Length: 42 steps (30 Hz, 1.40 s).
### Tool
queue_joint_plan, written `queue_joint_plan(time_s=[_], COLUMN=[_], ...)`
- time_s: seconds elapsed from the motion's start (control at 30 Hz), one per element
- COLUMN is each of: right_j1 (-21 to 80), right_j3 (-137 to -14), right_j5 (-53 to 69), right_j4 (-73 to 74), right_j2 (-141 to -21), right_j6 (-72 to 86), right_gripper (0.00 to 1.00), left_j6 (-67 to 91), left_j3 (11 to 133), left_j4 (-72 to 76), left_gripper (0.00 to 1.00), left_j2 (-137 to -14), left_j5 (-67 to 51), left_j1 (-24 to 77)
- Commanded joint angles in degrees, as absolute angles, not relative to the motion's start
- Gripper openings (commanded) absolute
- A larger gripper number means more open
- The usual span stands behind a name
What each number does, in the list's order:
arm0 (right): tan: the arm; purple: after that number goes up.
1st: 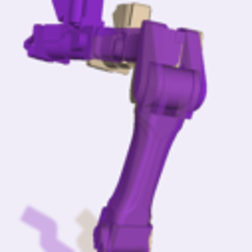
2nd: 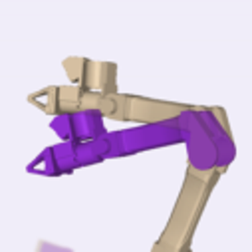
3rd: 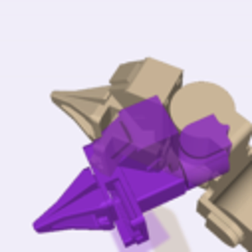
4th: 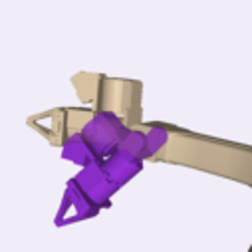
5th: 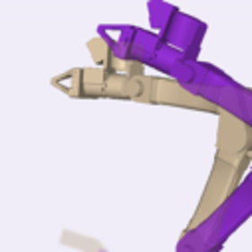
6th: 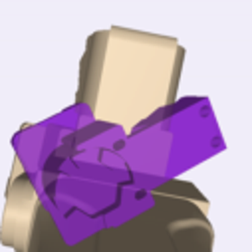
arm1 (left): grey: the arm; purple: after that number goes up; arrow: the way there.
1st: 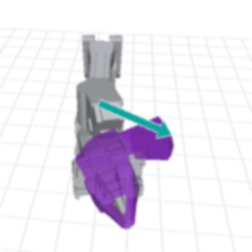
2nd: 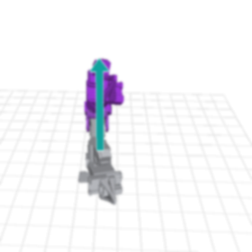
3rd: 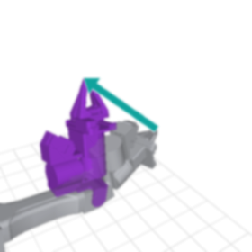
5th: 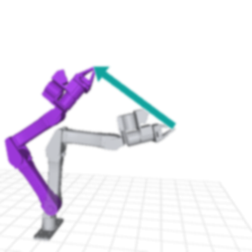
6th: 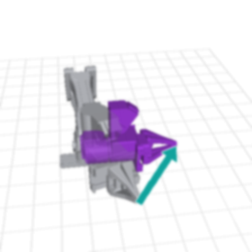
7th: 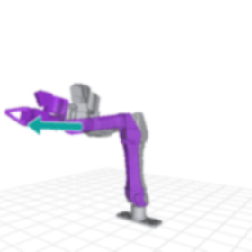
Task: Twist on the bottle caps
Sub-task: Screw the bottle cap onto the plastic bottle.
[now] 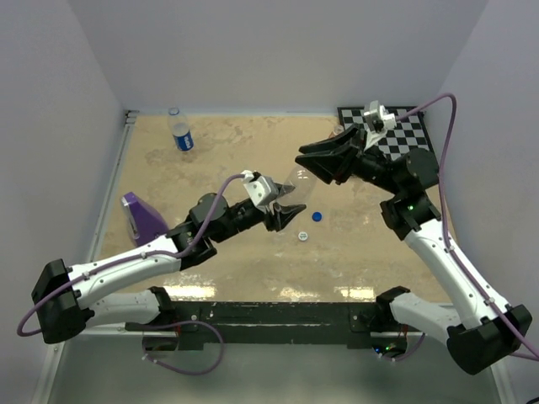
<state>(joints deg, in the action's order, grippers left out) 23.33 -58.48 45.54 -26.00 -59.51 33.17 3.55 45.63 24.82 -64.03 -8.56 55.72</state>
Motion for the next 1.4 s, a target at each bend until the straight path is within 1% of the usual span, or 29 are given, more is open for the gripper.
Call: queue_joint_plan(time_s=[0.0,0.17,0.4,0.53,0.63,0.83,0.87,0.9,0.97,1.0,1.07,1.13,1.17,1.27,1.37], right_j1=[26.53,31.19,32.96,33.49,33.57,33.49,33.57,33.57,33.49,33.4,33.31,33.14,32.61,30.16,25.51], right_j3=[-63.1,-66.79,-68.03,-68.73,-68.64,-66.97,-67.06,-66.97,-66.71,-66.27,-65.57,-65.22,-65.04,-64.86,-65.39], right_j5=[32.28,19.1,11.26,8.18,7.38,8.01,7.56,7.3,8.26,8.78,10.19,11.94,13.87,20.02,29.15], right_j4=[-12.42,-3.88,-0.09,3.07,3.6,0.88,1.14,1.14,0.36,-1.74,-4.29,-6.32,-7.37,-10.19,-10.11], right_j2=[-59.24,-60.29,-60.91,-61.43,-61.26,-59.68,-59.68,-59.5,-58.63,-57.93,-56.43,-55.29,-54.76,-53.79,-53.26], right_j6=[25.5,22.77,23.11,23.2,23.2,24.87,25.13,25.14,25.4,25.57,25.84,26.01,25.84,25.93,23.57], right_gripper=[0.0,0.0,0.0,0.0,0.0,0.0,0.09,0.23,0.44,0.52,0.64,0.72,0.74,0.75,0.75], left_j6=[-3.78,-7.46,-13.61,-17.57,-18.89,-17.49,-17.49,-17.4,-16.79,-16.27,-14.16,-11.18,-9.51,-4.41,-3.43], left_j3=[49.83,51.41,53.17,53.96,54.4,53.88,53.79,53.7,53.26,53.0,52.3,51.07,50.11,47.65,46.15], left_j4=[23.56,22.94,23.73,25.22,25.93,24.7,24.52,24.17,23.64,23.12,22.24,21.53,21.79,21.88,21.01], left_gripper=[0.0,0.0,0.0,0.0,0.0,0.0,0.0,0.0,0.0,0.0,0.0,0.0,0.0,0.0,0.0], left_j2=[-64.07,-65.74,-68.11,-70.13,-71.1,-70.58,-70.58,-70.4,-69.88,-69.44,-68.39,-66.46,-65.31,-62.33,-59.6], left_j5=[6.57,18.35,36.27,43.58,45.79,43.94,44.47,44.56,44.21,42.99,39.22,31.41,27.03,14.63,4.51], left_j1=[60.37,64.42,70.3,72.94,73.65,73.65,73.57,73.65,73.57,73.3,72.34,70.32,69.01,64.09,59.34])
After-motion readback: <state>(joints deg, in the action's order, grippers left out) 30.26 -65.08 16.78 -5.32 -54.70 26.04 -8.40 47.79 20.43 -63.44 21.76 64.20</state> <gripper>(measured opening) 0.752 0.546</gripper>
